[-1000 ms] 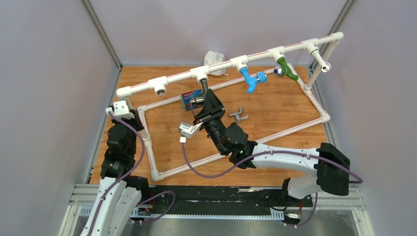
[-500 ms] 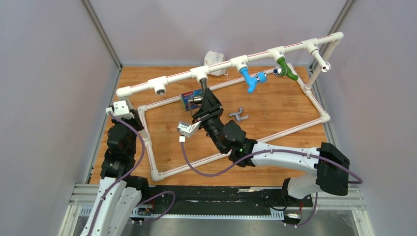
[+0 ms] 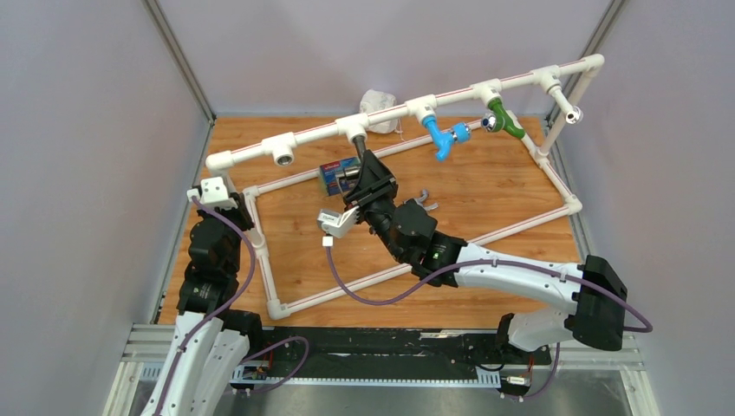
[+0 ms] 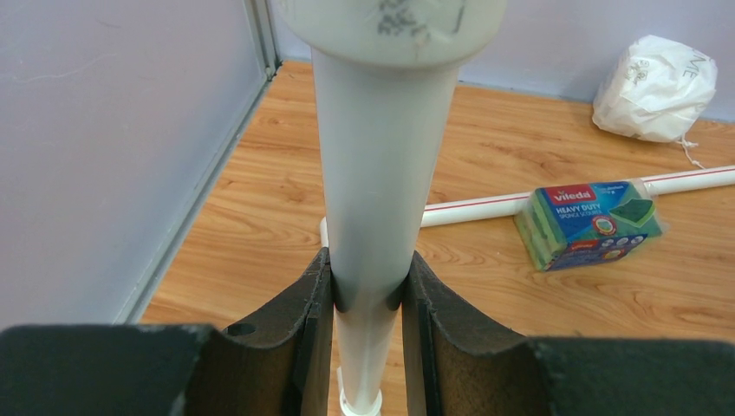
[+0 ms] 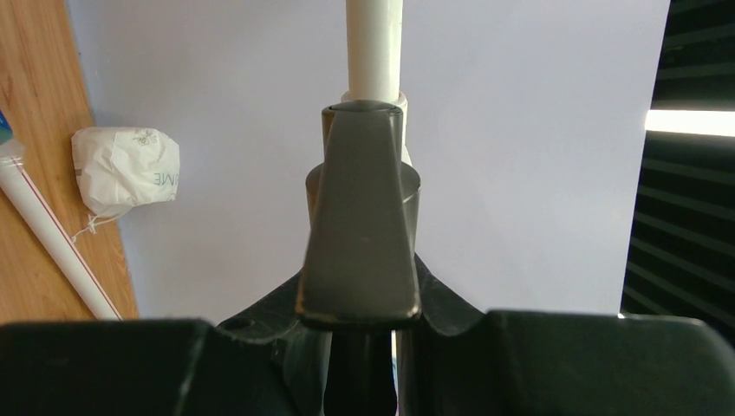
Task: Install the water faucets
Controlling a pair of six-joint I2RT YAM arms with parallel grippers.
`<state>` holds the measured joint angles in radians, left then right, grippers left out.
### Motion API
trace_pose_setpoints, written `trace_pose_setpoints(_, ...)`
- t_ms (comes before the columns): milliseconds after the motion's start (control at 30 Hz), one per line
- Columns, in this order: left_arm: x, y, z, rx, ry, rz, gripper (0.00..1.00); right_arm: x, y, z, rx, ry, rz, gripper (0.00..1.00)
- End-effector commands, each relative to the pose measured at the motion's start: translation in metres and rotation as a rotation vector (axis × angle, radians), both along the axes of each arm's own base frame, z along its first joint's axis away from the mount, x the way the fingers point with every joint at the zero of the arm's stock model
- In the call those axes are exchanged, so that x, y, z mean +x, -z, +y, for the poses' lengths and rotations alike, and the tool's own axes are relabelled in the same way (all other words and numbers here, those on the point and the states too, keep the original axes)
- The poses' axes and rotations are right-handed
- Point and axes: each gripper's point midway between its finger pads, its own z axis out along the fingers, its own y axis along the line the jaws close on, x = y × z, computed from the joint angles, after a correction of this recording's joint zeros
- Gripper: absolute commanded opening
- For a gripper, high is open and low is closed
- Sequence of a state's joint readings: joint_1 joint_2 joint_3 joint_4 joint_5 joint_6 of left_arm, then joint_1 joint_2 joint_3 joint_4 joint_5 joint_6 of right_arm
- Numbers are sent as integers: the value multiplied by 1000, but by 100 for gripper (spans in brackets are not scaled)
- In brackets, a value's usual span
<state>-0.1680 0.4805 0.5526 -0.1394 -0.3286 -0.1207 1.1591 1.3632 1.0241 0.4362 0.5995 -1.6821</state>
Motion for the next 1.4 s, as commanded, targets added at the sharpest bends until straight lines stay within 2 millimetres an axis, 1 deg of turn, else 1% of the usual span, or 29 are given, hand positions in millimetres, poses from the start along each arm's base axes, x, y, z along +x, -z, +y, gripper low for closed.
trace_pose_setpoints(0,-4,5,-16,-6,83,34,1,24,2,-25,24,109,60,0)
trace_pose_setpoints(100,-4,6,-16,-4,85,37,1,27,9,-20,31,115,77,0)
trace_pose_setpoints(233,-4,6,-15,-4,83,38,1,33,16,-13,103,126,121,0)
trace_pose_setpoints(333,-4,6,-16,-6,86,37,1,35,22,-6,183,112,173,0)
trace_pose_setpoints(467,-4,5,-16,-6,85,34,0,37,25,0,339,67,265,0)
trace_pose_setpoints(533,-5,4,-16,-7,85,31,0,37,24,0,393,45,297,0)
trace_pose_setpoints(600,-5,4,-16,-8,86,30,0,38,26,-2,411,29,312,0)
trace_pose_setpoints(700,-5,5,-16,-8,83,32,0,38,32,-5,376,26,308,0)
trace_pose_setpoints(800,-5,5,-15,-7,78,33,0,39,39,-10,273,40,256,0)
trace_pose_setpoints(1000,-4,7,-14,-5,74,40,0,41,37,-23,83,61,120,0)
trace_pose_setpoints(1267,-3,10,-13,-1,68,52,0,52,38,-35,12,94,98,0)
trace_pose_setpoints(1367,-3,9,-13,1,68,50,0,54,36,-36,35,88,124,0)
